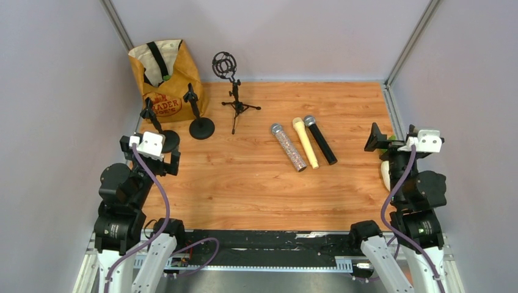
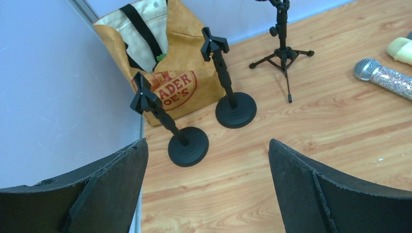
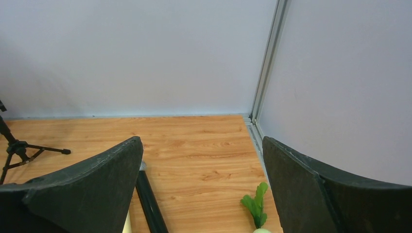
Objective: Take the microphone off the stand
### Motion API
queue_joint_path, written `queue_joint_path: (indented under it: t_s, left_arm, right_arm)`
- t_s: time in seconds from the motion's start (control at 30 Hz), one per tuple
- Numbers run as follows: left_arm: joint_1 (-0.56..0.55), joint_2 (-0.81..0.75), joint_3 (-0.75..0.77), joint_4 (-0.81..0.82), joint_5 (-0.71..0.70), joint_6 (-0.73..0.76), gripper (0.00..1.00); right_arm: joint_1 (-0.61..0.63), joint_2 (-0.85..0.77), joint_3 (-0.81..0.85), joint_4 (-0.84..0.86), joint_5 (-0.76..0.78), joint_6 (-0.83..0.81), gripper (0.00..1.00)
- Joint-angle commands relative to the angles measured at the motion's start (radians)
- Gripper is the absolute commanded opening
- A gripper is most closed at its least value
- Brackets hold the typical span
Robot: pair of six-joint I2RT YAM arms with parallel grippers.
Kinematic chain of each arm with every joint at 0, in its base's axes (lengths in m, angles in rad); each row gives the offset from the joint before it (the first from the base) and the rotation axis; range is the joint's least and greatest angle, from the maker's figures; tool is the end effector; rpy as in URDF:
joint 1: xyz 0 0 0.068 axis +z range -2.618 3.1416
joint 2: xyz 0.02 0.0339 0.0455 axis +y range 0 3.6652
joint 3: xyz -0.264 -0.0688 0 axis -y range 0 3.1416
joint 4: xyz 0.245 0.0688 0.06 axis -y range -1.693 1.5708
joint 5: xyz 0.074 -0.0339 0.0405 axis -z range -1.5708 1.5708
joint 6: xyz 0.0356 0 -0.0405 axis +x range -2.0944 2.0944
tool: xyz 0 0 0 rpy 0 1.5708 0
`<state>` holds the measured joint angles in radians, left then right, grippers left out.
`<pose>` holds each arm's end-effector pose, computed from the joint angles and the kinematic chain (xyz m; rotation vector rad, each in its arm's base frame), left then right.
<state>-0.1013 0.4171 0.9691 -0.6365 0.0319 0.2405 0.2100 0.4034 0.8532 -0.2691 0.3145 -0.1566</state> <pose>0.0645 -0.0077 0.3908 0.3055 1.6274 0.0795 0.0784 0.0055 0.3971 0.0065 1.4012 -0.1741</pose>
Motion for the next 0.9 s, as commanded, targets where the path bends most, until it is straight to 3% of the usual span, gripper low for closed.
queue_joint_path:
  t_s: [0.0, 0.33, 0.6, 0.87]
  left_arm:
    - [0.005, -0.011, 0.040, -0.034, 0.019, -0.013, 1.00]
    - [0.005, -0.011, 0.063, -0.043, -0.018, -0.041, 1.00]
    - [0.005, -0.014, 0.036, 0.000, -0.147, -0.052, 1.00]
    - [0.005, -0.018, 0.020, -0.003, -0.109, -0.047, 1.00]
  right_arm:
    - [-0.001, 0.002, 0.093, -0.068, -0.069, 0.012, 1.00]
    - [0.000, -0.008, 0.178, -0.159, -0.143, 0.000, 1.00]
    - [0.002, -0.009, 0.041, -0.007, 0.087, 0.014, 1.00]
    - [0.000, -0.028, -0.052, 0.022, 0.067, -0.009, 1.00]
